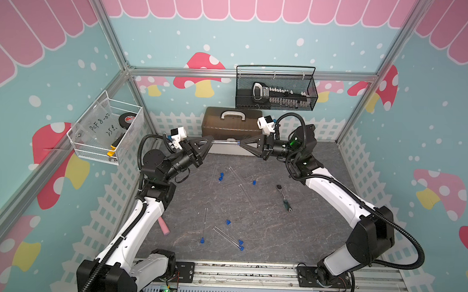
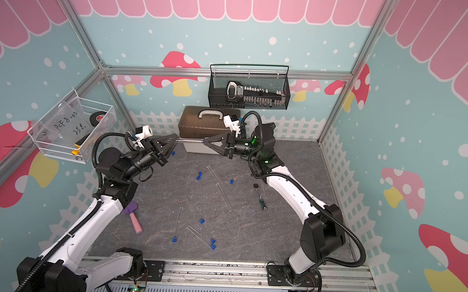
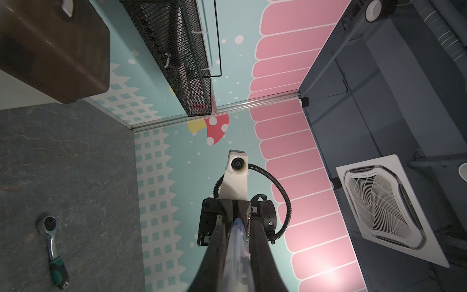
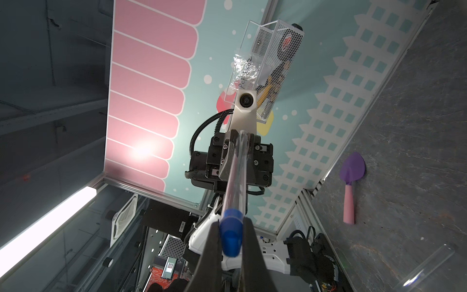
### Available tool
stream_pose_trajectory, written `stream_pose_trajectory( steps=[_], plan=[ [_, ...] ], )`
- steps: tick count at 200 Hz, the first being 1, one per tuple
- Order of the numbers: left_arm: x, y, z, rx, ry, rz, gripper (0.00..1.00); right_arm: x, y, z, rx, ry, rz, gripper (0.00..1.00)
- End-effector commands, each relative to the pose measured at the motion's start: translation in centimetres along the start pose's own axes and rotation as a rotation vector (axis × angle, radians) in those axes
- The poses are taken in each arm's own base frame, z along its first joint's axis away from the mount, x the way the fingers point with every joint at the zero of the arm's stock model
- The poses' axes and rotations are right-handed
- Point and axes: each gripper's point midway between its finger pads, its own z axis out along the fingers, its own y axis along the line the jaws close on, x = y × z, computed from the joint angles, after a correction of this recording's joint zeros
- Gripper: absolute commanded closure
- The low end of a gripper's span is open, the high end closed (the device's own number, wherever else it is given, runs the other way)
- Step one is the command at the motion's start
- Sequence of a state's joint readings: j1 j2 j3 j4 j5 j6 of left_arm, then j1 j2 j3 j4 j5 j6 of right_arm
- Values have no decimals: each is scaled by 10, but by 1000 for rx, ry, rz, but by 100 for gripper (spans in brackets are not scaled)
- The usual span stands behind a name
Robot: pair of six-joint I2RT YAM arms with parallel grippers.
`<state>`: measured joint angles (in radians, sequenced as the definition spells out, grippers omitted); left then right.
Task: Remove stoppers from test tubes
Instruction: Open the stopper on the test tube.
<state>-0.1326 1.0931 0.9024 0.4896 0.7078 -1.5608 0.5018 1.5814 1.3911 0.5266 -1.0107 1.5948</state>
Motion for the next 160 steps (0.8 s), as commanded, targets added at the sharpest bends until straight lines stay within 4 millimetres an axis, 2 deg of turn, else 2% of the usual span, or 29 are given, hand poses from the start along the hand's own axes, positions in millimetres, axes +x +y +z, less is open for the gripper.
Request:
stream_pose_trajectory(
  steps=[1,79,112,136,146,160],
  plan=[
    [1,1,-4,2,4,-9,100,-7,47,-12,-115,-52,-111,100],
    [-12,-2,-9,0,-30,3,100,1,36,-40,-62,-52,-83,100],
    [-15,-5,-8,-22,-23,33,100,9,18,-46,17,-28,-77,100],
    [-15,-2,-8,-29,-20,31,100,12,13,-46,43,-10,-81,100],
    [-13,3,-8,-58,-11,31,100,17,0,-47,113,19,-73,100],
    [-8,29,-12,-185,15,30,100,28,-28,-54,260,66,-92,100]
  ],
)
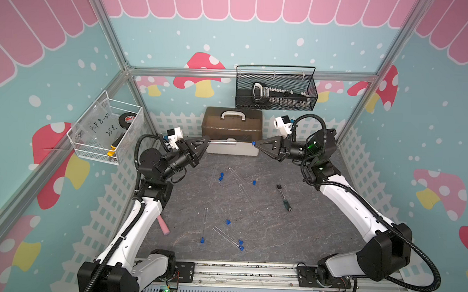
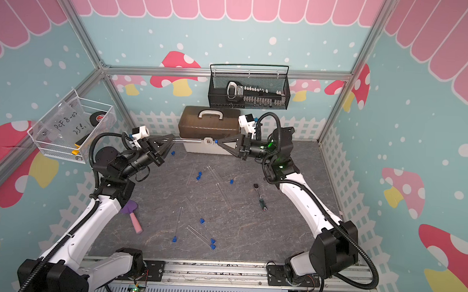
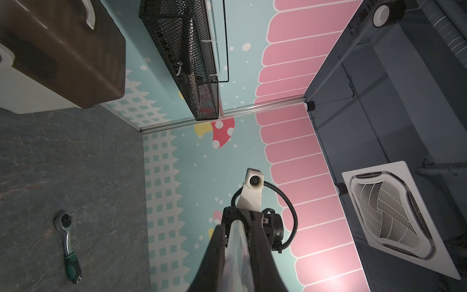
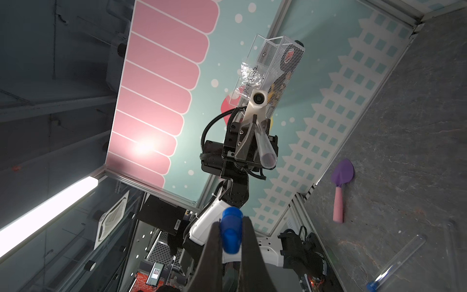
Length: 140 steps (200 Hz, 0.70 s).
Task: Remove stoppers from test tubes
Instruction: Open the stopper on the test tube, then place the stopper at the center of the board, then place the test tube at the center of the board.
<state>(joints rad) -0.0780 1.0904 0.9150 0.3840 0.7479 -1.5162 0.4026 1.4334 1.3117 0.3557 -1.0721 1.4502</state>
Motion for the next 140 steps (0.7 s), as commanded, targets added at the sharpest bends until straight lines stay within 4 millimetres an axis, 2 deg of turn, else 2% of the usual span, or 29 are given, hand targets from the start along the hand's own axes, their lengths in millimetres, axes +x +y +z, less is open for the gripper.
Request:
stream_pose_trajectory(
  steps=[1,8,24,45,86,112,140],
  plan=[
    [3,16,-2,-118,28,36,100,24,-36,-6,196,97,-27,100],
    [6,26,-5,-169,33,52,100,30,-53,-11,270,119,-28,100],
    [13,67,-17,-354,49,38,100,47,-85,-17,353,182,5,100],
    [34,114,-24,-508,133,6,100,67,-120,-23,416,230,52,100],
    [72,170,-7,-627,262,15,100,100,-178,-37,595,346,77,100],
    [87,205,5,-694,338,20,100,125,-209,-41,693,466,81,100],
    [101,252,-1,-796,418,-1,100,148,-227,-36,741,567,75,100]
  ],
)
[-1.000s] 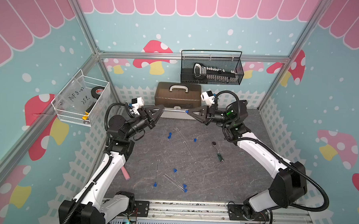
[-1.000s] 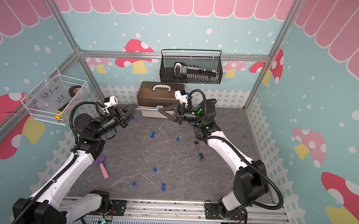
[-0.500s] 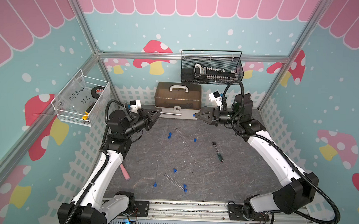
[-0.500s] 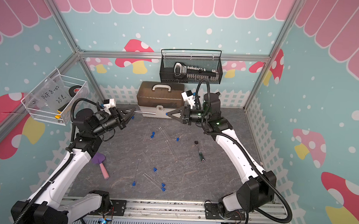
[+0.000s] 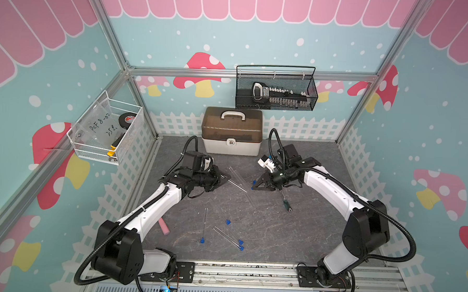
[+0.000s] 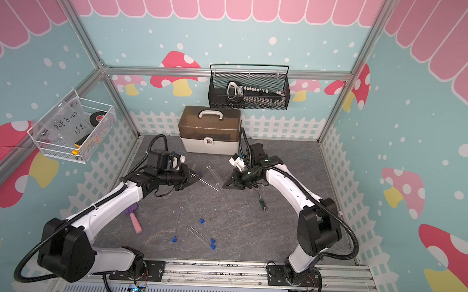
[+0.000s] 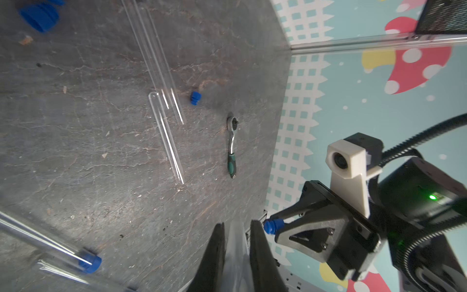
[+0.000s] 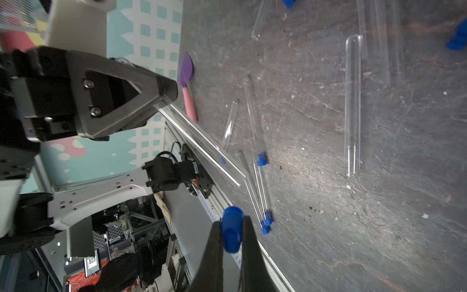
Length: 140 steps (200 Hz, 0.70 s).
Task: Remove stoppers from test tubes
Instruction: Place the test tube at the center of the board.
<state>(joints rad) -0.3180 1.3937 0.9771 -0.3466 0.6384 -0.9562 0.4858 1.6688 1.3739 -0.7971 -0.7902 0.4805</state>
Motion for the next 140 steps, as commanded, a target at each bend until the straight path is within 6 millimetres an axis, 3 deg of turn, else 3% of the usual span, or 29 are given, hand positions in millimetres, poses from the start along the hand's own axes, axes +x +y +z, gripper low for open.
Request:
stream_pose_trajectory(
  steps=[1,30,83,135,140],
  plan=[
    [6,38,19,-110,46,28,100,23,-14,15,92,106,-67,100],
    [12,69,38,-186,120,23,100,39,-18,38,136,202,-95,100],
    [15,96,69,-265,218,0,100,52,-25,61,175,296,-112,100],
    [18,109,79,-310,273,0,100,55,-37,75,220,329,-107,100],
    [18,110,80,-313,278,-2,100,57,-47,82,236,355,-85,100]
  ],
)
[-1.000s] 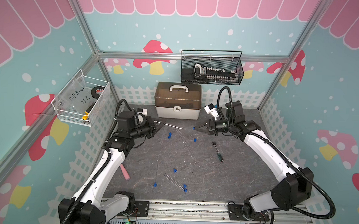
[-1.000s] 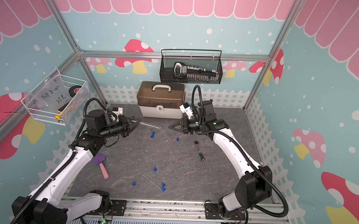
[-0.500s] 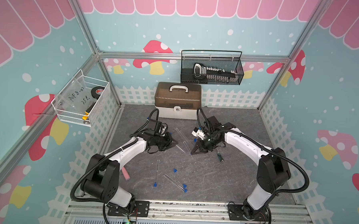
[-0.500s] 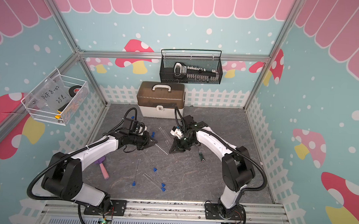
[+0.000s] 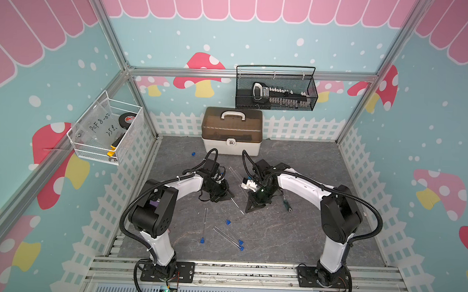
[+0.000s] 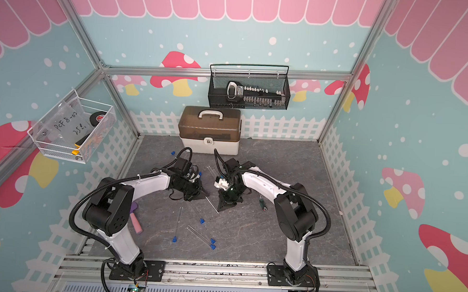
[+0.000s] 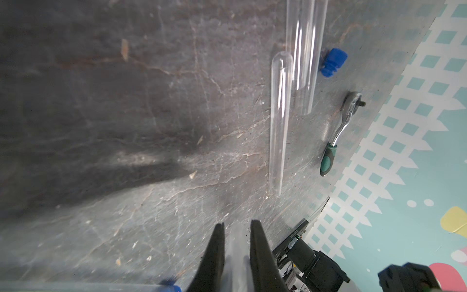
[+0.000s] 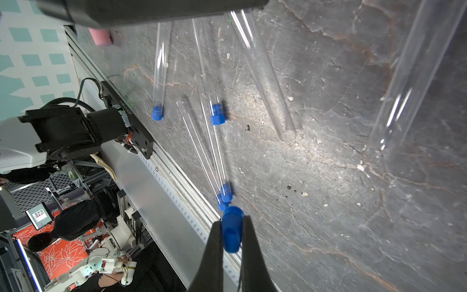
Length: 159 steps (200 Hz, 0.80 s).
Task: Remove stoppers from test tubes
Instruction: Place the test tube at the center of the board.
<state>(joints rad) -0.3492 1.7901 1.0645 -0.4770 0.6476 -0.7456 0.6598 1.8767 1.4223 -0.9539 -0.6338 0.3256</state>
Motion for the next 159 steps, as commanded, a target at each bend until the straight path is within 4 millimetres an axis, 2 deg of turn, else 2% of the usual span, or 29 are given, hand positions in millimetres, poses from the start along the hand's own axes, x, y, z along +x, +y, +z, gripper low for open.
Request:
stream_pose_trajectory(
  steps=[1,18,59,100,118,159],
  plan=[
    [0,10,6,-52,22,27,100,0,-11,12,44,45,-5,100],
    [1,13,12,-57,51,19,100,0,-18,19,61,60,10,100],
    [1,19,18,-84,74,20,82,-6,-20,25,59,66,17,100],
    [0,26,27,-98,106,5,72,-8,-22,30,55,75,23,100],
    [-1,24,26,-94,103,6,64,-10,-23,31,61,71,23,100],
    [-1,18,22,-80,103,4,63,-11,-29,38,64,77,33,100]
  ],
)
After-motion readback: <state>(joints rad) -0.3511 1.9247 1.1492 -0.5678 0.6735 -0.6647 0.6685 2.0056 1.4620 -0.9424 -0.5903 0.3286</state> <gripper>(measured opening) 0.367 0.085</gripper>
